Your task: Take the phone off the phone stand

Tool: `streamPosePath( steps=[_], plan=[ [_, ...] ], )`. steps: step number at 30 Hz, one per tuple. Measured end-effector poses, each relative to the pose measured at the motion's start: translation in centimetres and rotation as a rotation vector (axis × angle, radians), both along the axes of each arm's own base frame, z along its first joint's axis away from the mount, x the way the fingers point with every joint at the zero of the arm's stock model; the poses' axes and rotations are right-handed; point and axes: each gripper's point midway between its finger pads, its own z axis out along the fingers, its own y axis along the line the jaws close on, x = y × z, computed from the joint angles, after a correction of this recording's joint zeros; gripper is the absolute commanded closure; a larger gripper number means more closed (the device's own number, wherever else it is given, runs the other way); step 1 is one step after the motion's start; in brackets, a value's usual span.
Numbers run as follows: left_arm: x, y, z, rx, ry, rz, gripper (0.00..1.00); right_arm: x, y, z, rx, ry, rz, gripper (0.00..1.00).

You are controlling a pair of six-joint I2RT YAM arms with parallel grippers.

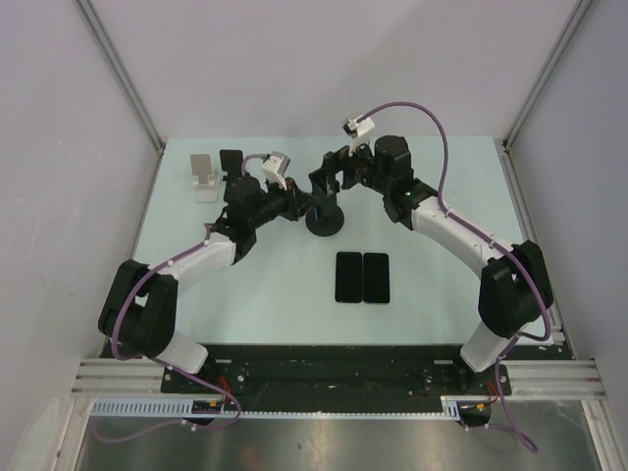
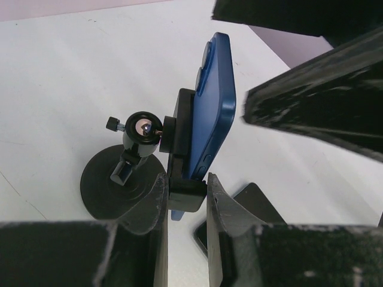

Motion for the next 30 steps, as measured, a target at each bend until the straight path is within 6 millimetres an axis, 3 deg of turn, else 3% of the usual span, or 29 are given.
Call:
streamPosePath(
  steps=[10,17,20,21,22,23,24,25,26,27,30],
  plan=[
    [0.2,-0.3,0.0,0.012,-0.002,0.009,0.99,0.5,1.9,-3.7,-0.062,0.005,-0.008,0.02],
    [0.2,-0.4,-0.3,0.015,0.008,0.009,1.0,1.3,1.0,-5.3,-0.051,-0.013,-0.097,0.14],
    [0.3,-0.5,-0.2,0.015,0.007,0.013,0.99,1.2,1.1,-5.2,-0.038,-0.026,-0.098,0.32],
    [0.4,-0.5,-0.2,0.015,0.008,0.014,0.97,1.2,1.1,-5.2,-0.039,-0.032,-0.1,0.49],
    [0.4,-0.6,-0.2,0.015,0.008,0.015,0.94,1.3,1.0,-5.2,-0.042,-0.04,-0.102,0.57],
    [0.4,-0.5,-0.2,0.015,0.008,0.016,0.84,1.3,1.0,-5.2,-0.045,-0.048,-0.102,0.66],
    [0.4,-0.5,-0.2,0.012,0.009,0.018,0.8,1.3,1.0,-5.2,-0.039,-0.045,-0.102,0.82],
    [0.4,-0.6,-0.2,0.013,0.01,0.017,0.74,1.3,1.0,-5.2,-0.039,-0.047,-0.1,0.89],
    [0.4,-0.6,-0.2,0.014,0.01,0.017,0.62,1.2,1.0,-5.2,-0.039,-0.048,-0.099,0.95],
    [0.4,-0.6,-0.2,0.016,0.009,0.017,0.58,1.2,1.0,-5.2,-0.038,-0.049,-0.098,1.0],
    [0.4,-0.4,-0.5,0.031,0.01,0.025,0.44,1.1,0.9,-5.3,-0.039,-0.044,-0.094,1.0]
  ],
)
